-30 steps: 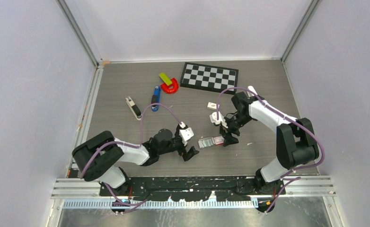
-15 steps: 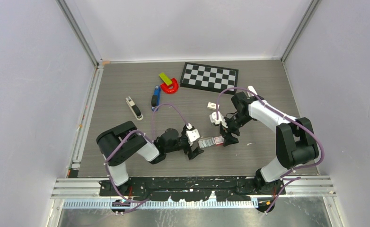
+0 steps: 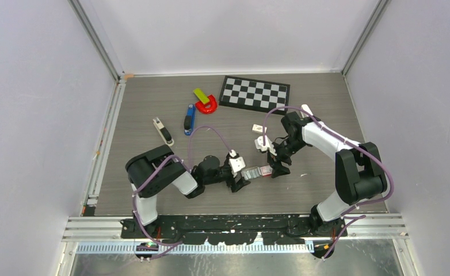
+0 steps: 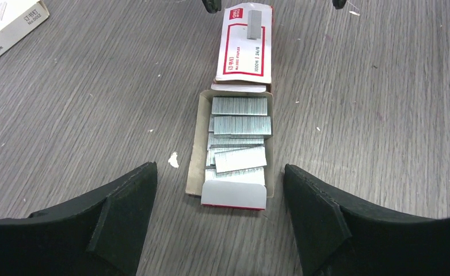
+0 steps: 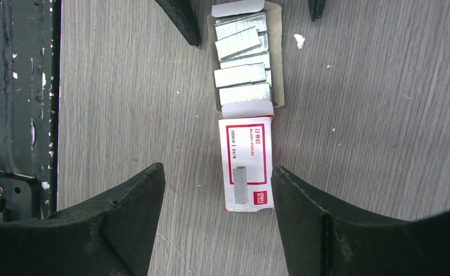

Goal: Unload the staples from the stapler
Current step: Close the staple box at the center of the board.

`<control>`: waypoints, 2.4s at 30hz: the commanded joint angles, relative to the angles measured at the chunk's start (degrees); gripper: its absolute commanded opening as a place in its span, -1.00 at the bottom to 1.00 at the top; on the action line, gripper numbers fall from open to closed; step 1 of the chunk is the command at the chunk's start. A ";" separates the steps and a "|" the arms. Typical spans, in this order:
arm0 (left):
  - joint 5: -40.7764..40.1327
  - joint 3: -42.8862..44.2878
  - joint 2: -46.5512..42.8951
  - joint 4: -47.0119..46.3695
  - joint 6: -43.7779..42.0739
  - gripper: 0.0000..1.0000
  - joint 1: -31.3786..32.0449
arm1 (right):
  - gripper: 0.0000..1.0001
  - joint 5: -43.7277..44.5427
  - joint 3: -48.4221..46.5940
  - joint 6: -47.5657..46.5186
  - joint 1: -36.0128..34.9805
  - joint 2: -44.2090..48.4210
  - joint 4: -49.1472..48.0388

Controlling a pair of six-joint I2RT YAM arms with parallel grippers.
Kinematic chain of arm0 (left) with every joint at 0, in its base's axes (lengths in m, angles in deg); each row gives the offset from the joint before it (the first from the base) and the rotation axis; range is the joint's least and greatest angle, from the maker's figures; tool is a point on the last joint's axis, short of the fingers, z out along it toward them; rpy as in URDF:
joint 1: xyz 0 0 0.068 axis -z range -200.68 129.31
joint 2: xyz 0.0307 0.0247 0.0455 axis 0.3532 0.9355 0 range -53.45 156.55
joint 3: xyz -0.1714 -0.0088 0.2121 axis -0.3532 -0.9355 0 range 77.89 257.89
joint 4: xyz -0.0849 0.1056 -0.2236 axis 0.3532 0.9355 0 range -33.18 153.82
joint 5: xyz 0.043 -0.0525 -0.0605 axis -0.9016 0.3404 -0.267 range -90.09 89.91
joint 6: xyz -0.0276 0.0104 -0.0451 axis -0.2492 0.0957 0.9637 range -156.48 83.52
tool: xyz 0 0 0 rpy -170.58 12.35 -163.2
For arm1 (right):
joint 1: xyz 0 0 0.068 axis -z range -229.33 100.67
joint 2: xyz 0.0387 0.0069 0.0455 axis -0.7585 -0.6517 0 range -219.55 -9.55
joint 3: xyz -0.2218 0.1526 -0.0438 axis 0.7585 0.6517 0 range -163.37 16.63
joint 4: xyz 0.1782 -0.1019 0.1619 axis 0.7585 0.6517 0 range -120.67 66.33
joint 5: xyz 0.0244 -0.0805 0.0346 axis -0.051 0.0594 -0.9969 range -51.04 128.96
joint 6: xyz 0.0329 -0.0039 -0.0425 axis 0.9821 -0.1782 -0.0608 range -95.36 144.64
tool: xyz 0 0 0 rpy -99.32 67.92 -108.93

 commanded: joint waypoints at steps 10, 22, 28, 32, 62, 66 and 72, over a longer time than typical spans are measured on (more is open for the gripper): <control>1.11 2.44 2.56 -3.92 -0.75 0.34 0.53 | 0.45 2.61 -1.14 3.08 0.56 -0.53 -3.17; 2.15 2.11 2.84 -3.72 -1.27 0.11 0.62 | 0.55 5.49 3.61 3.92 0.69 0.96 -11.44; 2.47 2.26 2.89 -3.84 -1.23 0.07 0.62 | 0.55 5.96 4.16 2.40 -0.23 0.01 -11.89; 2.52 2.28 2.86 -3.86 -1.20 0.07 0.62 | 0.54 7.97 5.07 2.79 -2.11 -0.25 -13.86; 1.33 1.92 5.16 -7.84 0.68 0.05 0.62 | 0.15 13.81 7.22 -0.04 -6.86 -0.51 -15.27; 1.41 1.98 5.30 -8.08 0.79 0.05 0.62 | 0.07 13.73 7.29 0.22 -7.00 -0.47 -15.53; 1.26 2.13 5.50 -8.17 0.90 0.05 0.58 | 0.01 13.69 7.40 0.41 -7.34 -0.49 -15.72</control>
